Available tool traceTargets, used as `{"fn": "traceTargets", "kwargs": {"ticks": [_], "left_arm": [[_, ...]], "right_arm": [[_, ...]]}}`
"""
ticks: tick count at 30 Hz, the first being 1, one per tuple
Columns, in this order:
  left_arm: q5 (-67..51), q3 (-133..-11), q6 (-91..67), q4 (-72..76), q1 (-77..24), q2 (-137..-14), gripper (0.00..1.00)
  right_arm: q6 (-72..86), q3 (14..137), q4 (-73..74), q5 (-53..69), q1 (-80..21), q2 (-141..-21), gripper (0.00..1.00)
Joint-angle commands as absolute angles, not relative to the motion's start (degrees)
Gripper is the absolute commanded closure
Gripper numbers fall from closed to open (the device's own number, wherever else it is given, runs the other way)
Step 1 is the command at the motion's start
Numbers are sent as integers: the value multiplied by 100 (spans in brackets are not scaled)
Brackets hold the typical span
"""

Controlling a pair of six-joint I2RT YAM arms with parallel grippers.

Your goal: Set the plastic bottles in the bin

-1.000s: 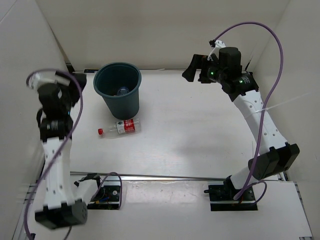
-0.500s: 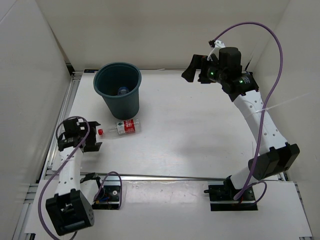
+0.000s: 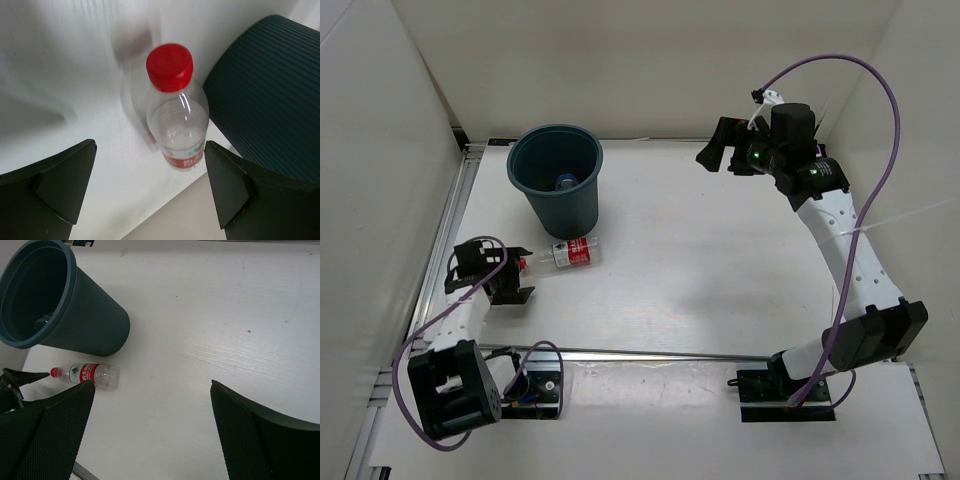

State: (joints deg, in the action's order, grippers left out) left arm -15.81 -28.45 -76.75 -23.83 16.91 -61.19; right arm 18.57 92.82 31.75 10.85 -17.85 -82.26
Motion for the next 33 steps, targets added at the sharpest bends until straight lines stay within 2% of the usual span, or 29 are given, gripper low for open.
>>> {"fn": "traceTargets", "kwargs": {"ticks": [1,19,33], "left_arm": [[-1662,-2838,-7532,-1917,1609,-6441,0],[-1547,-4271,-7356,-1397,1091,-8393,0],[-1608,-4377,-7251,-1345,1037,-8974,0]], "right_arm": [[1723,9211,3094,1125,-1767,-7998,0],[1547,9158,3313,958,-1767,-7884,0],[1441,9158,3366,826,-1767,-7884,0]]}}
